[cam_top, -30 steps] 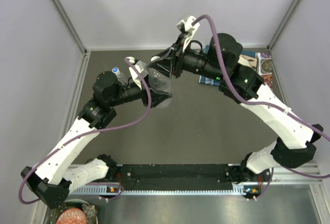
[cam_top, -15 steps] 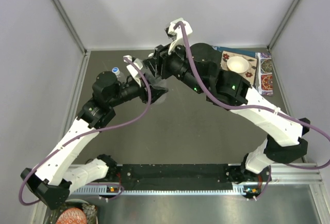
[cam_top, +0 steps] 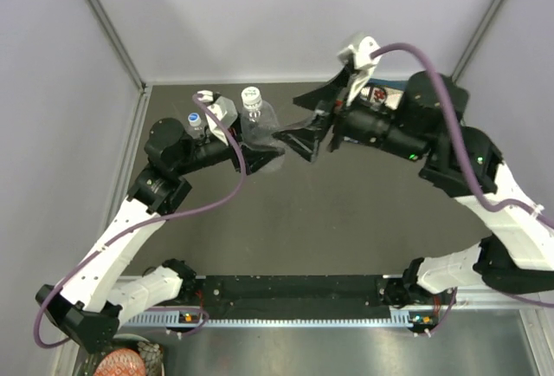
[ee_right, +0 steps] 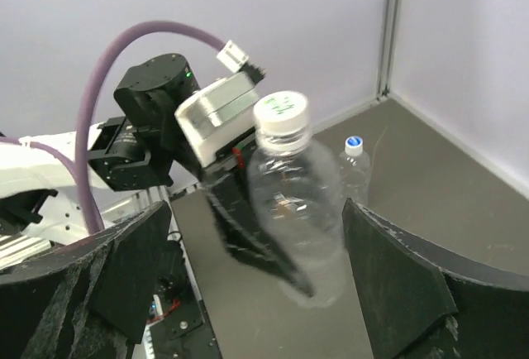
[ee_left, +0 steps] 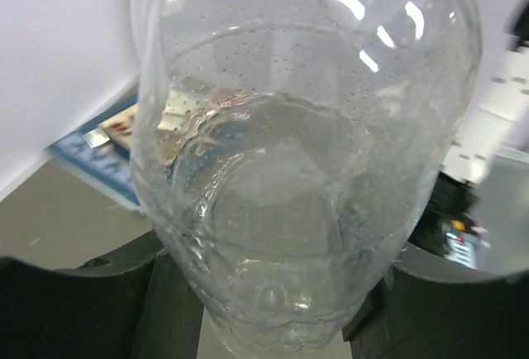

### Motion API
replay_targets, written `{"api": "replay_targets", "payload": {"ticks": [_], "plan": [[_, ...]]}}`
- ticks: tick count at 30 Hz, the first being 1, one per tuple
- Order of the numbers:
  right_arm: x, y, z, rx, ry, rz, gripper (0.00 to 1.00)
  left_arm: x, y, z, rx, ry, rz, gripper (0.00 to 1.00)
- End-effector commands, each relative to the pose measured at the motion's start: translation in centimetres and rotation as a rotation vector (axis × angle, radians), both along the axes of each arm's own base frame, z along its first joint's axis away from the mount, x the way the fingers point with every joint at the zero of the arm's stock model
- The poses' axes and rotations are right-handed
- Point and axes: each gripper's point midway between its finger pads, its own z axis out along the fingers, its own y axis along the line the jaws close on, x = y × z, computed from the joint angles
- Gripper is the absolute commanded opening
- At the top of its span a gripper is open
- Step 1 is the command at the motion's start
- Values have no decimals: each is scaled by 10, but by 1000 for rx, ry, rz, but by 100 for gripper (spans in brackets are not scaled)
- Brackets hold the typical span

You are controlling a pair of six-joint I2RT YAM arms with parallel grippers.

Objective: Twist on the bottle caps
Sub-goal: Screw the bottle cap onto the plastic bottle.

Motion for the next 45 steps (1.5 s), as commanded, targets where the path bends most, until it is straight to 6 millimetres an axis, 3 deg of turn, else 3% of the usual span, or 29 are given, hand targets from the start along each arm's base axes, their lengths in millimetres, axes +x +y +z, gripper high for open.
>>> {"api": "replay_targets", "payload": {"ticks": [1, 6, 9, 15, 22, 28, 39, 42, 45], "plan": [[-22, -15, 15, 14, -78, 229, 87, -79, -17, 14, -31, -49, -488, 0], [-27, -15, 36, 82, -140, 449, 87, -121, -18, 6, 14, -61, -744, 0], [-36, -6, 47, 140, -132, 621, 85, -127, -19, 3, 31, -47, -795, 0], [-48, 4, 43, 150, -85, 841, 79, -124, -22, 0, 36, -54, -801, 0], [-59, 3, 36, 149, -103, 920, 75, -121, -24, 3, 31, -62, -783, 0], [-62, 8, 21, 123, -68, 956, 59, -118, -25, 7, 23, -71, -768, 0], [-62, 16, 10, 113, -36, 960, 57, -117, -26, 7, 20, -74, -757, 0], [-64, 18, 9, 112, -33, 967, 51, -116, -26, 6, 19, -70, -750, 0], [-63, 19, 8, 111, -28, 967, 38, -116, -26, 8, 17, -74, -744, 0]]}}
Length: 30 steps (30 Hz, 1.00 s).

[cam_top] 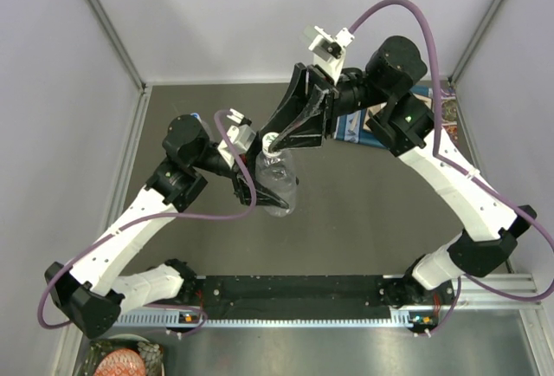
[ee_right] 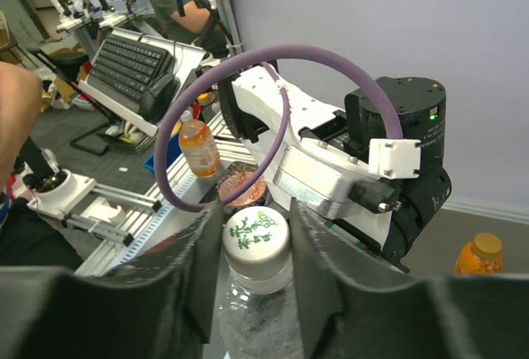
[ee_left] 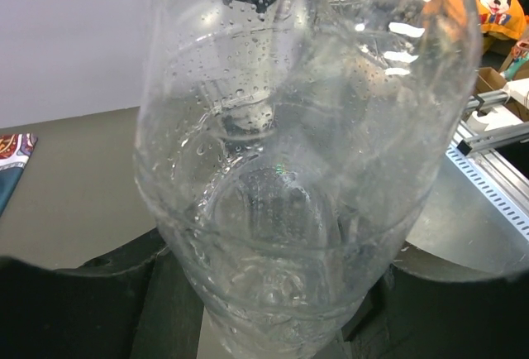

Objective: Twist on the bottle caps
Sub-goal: Screw the bottle cap onto the plastic bottle.

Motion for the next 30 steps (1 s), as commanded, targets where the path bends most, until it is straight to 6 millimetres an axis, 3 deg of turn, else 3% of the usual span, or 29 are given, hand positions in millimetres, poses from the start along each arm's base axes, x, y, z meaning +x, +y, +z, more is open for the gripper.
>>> {"api": "replay_targets", "payload": {"ticks": [1, 4, 11, 13, 19, 30], "plan": [[-12, -2, 4, 26, -36, 32, 32, 0, 1, 19, -49, -65, 17, 0], [-11, -1, 3, 22, -31, 31, 26, 2, 1, 20, -53, -68, 27, 0], [-6, 2, -3, 15, -21, 7, 26, 5, 1, 25, -60, -65, 58, 0], [-2, 4, -6, 0, -13, -20, 20, 11, 1, 27, -66, -63, 88, 0], [15, 9, -25, -66, 7, -129, 0, 41, 1, 37, -85, -61, 269, 0], [57, 17, -54, -156, 86, -467, 0, 109, 18, 43, -83, -102, 686, 0]]}}
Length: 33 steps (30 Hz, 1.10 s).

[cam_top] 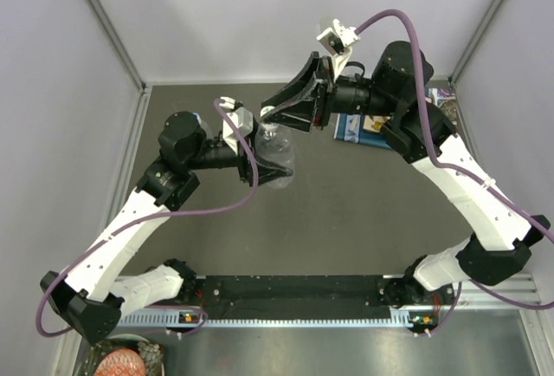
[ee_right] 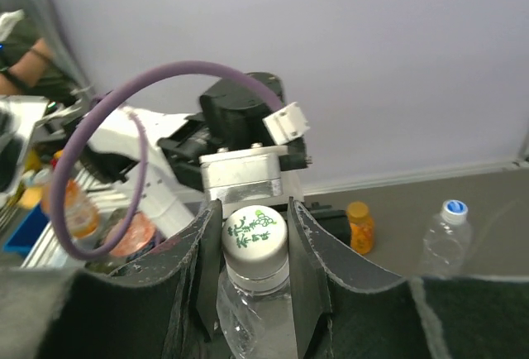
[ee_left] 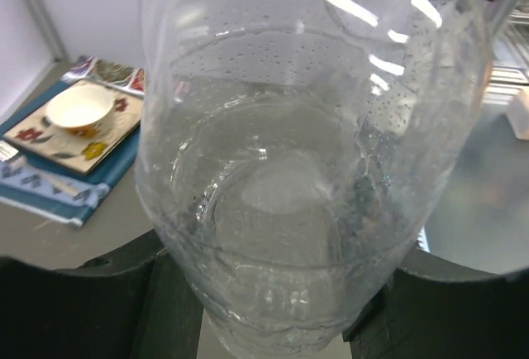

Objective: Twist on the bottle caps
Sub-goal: Screw the bottle cap onto the plastic bottle.

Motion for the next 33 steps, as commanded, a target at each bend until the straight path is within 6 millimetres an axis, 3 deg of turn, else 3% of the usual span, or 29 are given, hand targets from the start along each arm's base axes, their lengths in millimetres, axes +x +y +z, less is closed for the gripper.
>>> {"api": "replay_targets", "payload": {"ticks": [1, 3, 4, 6, 7, 9, 10, 15, 17, 19, 20, 22, 23, 24, 25, 26, 28, 29, 31, 32, 33], "plan": [[16, 11, -50, -139, 150, -178, 0, 53, 22, 39, -67, -69, 350, 0], [14, 18, -62, -171, 160, -231, 0, 62, 28, 40, -61, -58, 418, 0], [32, 17, -68, -185, 167, -358, 0, 70, 32, 39, -55, -53, 469, 0], [28, 24, -83, -236, 167, -411, 0, 77, 38, 34, -32, -41, 522, 0], [46, 20, -88, -244, 174, -539, 0, 79, 41, 33, -26, -44, 542, 0], [43, 29, -101, -281, 182, -592, 0, 85, 46, 29, -17, -41, 590, 0], [54, 25, -103, -283, 193, -697, 0, 87, 48, 28, -13, -39, 604, 0], [66, 33, -112, -320, 178, -926, 0, 88, 53, 17, 8, -32, 631, 0], [72, 28, -93, -270, 182, -1012, 0, 89, 55, 11, 17, -31, 641, 0], [72, 36, -89, -258, 192, -1020, 0, 89, 56, 8, 20, -31, 647, 0], [71, 35, -73, -221, 198, -1011, 3, 88, 55, 3, 27, -29, 636, 0], [63, 42, -58, -192, 198, -942, 18, 78, 49, 3, 15, -45, 563, 0], [57, 38, -35, -143, 194, -906, 40, 75, 47, -2, 19, -41, 538, 0], [46, 41, -24, -124, 188, -829, 46, 71, 45, -3, 19, -42, 509, 0], [37, 30, 0, -72, 183, -785, 52, 65, 42, -3, 17, -45, 475, 0], [35, 23, 10, -49, 183, -760, 63, 62, 41, -6, 17, -43, 455, 0], [19, 15, 24, -22, 171, -651, 68, 52, 36, -6, 13, -49, 393, 0], [19, -4, 37, 14, 168, -656, 74, 50, 35, -6, 10, -53, 373, 0], [12, -12, 33, 5, 162, -591, 76, 32, 28, -5, 3, -65, 266, 0], [6, -25, 44, 41, 154, -570, 77, 26, 26, -5, -1, -73, 225, 0], [0, -26, 44, 36, 131, -471, 77, 16, 23, -5, -5, -81, 161, 0]]}}
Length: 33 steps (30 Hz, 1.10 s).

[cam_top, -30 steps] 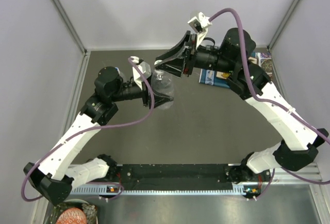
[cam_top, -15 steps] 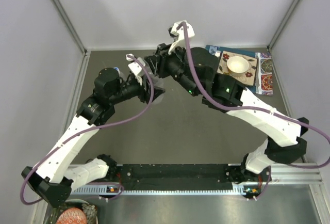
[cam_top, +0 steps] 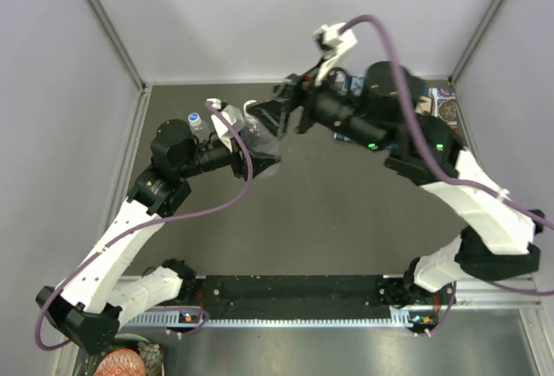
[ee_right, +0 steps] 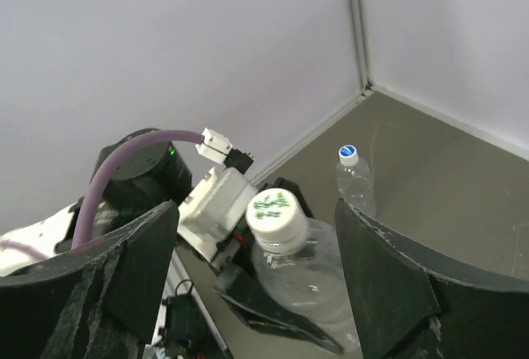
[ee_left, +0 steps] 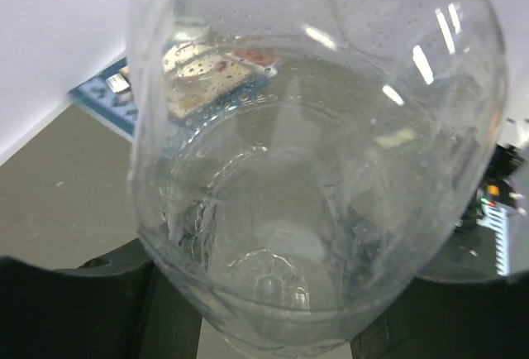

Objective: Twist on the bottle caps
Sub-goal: Screw the bottle cap onto the plastic bottle.

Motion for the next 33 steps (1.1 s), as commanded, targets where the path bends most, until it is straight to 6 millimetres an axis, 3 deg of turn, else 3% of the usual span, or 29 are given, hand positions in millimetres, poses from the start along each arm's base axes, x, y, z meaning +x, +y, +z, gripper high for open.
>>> {"api": "replay_targets", "payload": {"ticks": [1, 5, 10, 12, 15, 22, 33], "plan": [[-38, -38, 33, 83, -72, 280, 77, -46, -15, 18, -53, -96, -288, 0], [-53, -40, 21, 30, -130, 496, 69, -109, -16, 18, -80, -60, -671, 0], [-70, -32, 12, 6, -187, 720, 65, -138, -10, 13, -60, 24, -856, 0], [-84, -30, 10, 12, -188, 829, 64, -140, -10, 13, -57, 40, -874, 0], [-87, -22, 11, 32, -186, 900, 64, -138, -11, 13, -59, 40, -866, 0], [-89, -14, 5, 51, -168, 965, 62, -129, -16, 17, -67, 50, -813, 0], [-88, 1, -14, 42, -103, 1003, 49, -124, -18, 22, -72, 40, -783, 0]]}}
